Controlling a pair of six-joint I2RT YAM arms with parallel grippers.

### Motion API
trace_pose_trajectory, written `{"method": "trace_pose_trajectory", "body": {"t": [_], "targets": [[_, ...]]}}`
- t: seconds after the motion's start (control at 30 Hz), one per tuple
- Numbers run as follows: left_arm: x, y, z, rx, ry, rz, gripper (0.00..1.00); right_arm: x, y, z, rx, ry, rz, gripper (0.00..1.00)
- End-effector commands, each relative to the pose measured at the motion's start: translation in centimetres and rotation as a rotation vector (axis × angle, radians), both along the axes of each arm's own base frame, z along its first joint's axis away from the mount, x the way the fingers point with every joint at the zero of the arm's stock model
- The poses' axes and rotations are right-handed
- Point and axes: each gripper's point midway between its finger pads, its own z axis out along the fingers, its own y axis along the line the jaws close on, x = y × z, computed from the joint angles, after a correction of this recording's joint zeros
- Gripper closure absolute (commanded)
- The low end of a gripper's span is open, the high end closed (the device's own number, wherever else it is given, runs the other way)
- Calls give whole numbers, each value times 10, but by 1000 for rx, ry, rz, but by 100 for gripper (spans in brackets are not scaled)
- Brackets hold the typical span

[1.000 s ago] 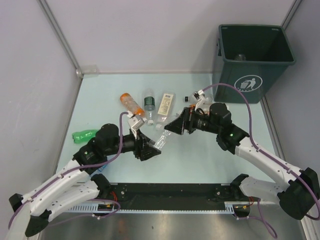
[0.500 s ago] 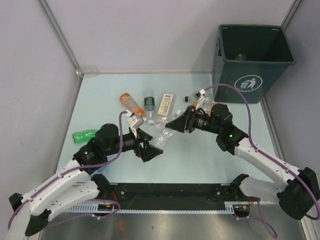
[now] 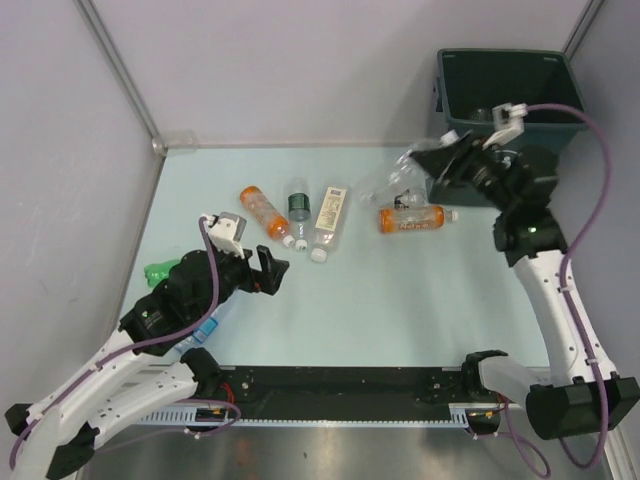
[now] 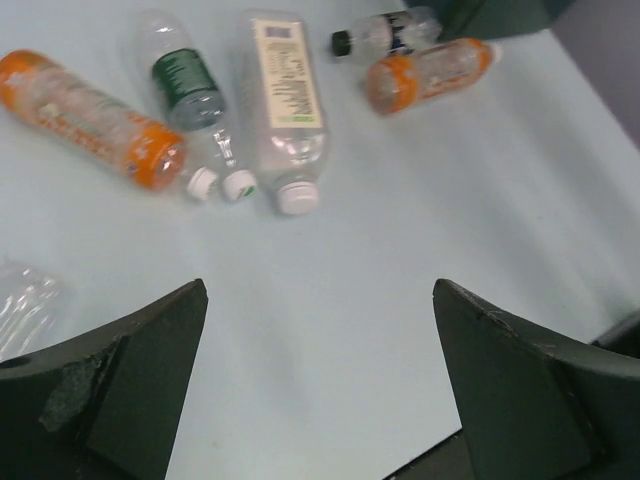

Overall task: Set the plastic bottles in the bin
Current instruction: Place the plastic bottle in the trash bin.

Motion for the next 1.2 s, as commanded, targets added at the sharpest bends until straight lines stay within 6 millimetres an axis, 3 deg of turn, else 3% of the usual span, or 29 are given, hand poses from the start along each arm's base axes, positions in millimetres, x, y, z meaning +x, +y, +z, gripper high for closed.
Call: {"method": "trace_pose_trajectory", "body": {"t": [0.0,0.1,0.17,0.27,0.4,0.57,0.73,0.77,0.83,0.87,0.9,0.97,1.03,1.07,1.1,1.17], "targets": [[11,28,-20,90,30,162,0,35,-82,50,-39,-94,-275,76],[13,27,-23,105,33,163,0,55,-131,76,-34,-130,-443,76],[14,27,-22,104,31,168,0,61,-150,98,-36,-173,-507,77],[14,27,-22,104,31,168,0,80,-178,100,-56,-150,-603,76],[13,29,-25,107,33,174,0,99,-202,112,-59,-158,-696,76],[13,29,-26,107,35,175,0,124,-230,111,-46,-186,-825,77],[14,27,-28,117,43,170,0,142,-244,124,-30,-262,-878,78],[14,27,-29,116,45,169,0,150,-248,118,-33,-247,-897,77],[14,26,-29,116,46,168,0,157,-251,127,-43,-293,-903,69],[14,26,-30,117,47,167,0,166,-253,127,-51,-295,-903,60],[14,26,-30,116,47,168,0,172,-254,126,-65,-299,-903,38],[14,27,-30,116,46,169,0,188,-255,127,-82,-316,-895,12],[14,27,-31,118,49,169,0,202,-255,127,-101,-312,-879,1],[14,27,-30,118,47,171,0,208,-253,116,-118,-262,-854,0],[14,27,-31,120,49,171,0,216,-252,125,-119,-272,-843,0],[14,27,-31,118,50,173,0,220,-249,121,-132,-243,-821,0]]}}
